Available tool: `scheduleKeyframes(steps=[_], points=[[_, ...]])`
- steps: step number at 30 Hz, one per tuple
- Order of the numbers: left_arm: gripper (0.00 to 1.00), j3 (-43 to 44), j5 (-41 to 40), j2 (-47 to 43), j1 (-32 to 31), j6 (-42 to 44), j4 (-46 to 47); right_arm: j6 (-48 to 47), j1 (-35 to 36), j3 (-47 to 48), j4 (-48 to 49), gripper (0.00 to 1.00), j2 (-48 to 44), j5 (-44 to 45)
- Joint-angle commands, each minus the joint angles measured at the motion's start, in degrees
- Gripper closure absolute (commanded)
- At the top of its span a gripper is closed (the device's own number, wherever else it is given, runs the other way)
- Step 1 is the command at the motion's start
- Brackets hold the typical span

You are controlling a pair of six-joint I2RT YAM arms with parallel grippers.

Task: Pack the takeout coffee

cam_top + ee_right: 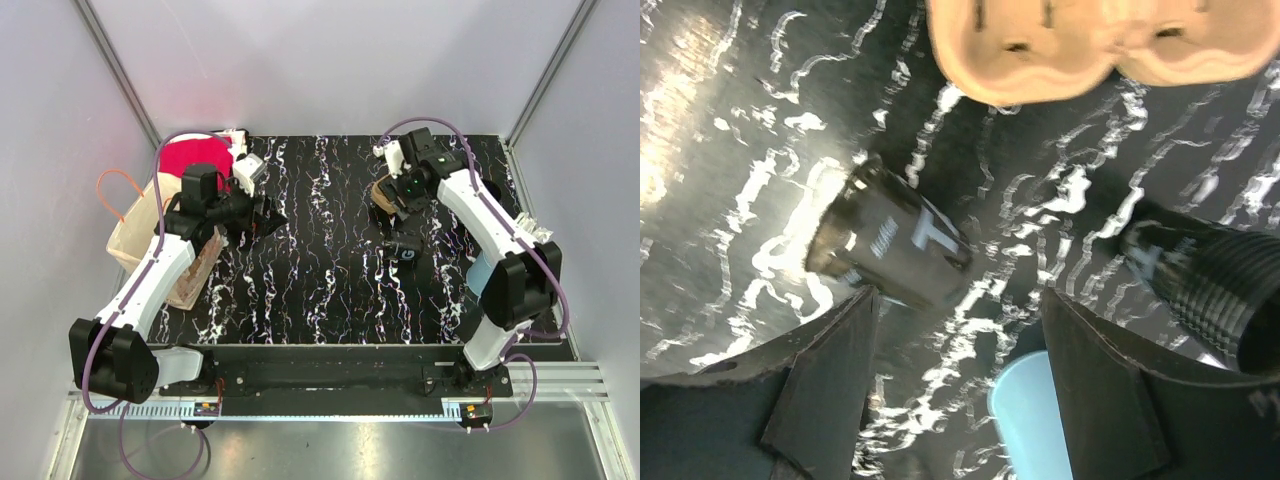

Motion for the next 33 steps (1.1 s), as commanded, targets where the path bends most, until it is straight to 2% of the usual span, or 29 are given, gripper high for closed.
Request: scheduleKeyframes(steps=[1, 7, 15, 33], points=[[0.01, 2.41, -4.65, 0.14, -0.60, 2.41, 0.86, 7.25, 4.54, 3.02, -0.09, 0.28, 3.75, 2.81], [0.01, 0.22, -10.01, -0.64, -0.78, 3.29, 1.30, 12.53, 8.68, 4.52, -4.22, 0.31, 7.09, 5.37], [0.01, -2.59, -12.04, -3.19, -0.87, 3.73, 1.39, 11.65, 13.96, -0.13, -6.43, 0.36, 8.06, 12.83], [0.01, -4.26, -13.01, -5.21, -0.87, 3.64, 1.12, 9.80, 16.16, -5.41, -6.78, 0.45, 10.96, 18.30]])
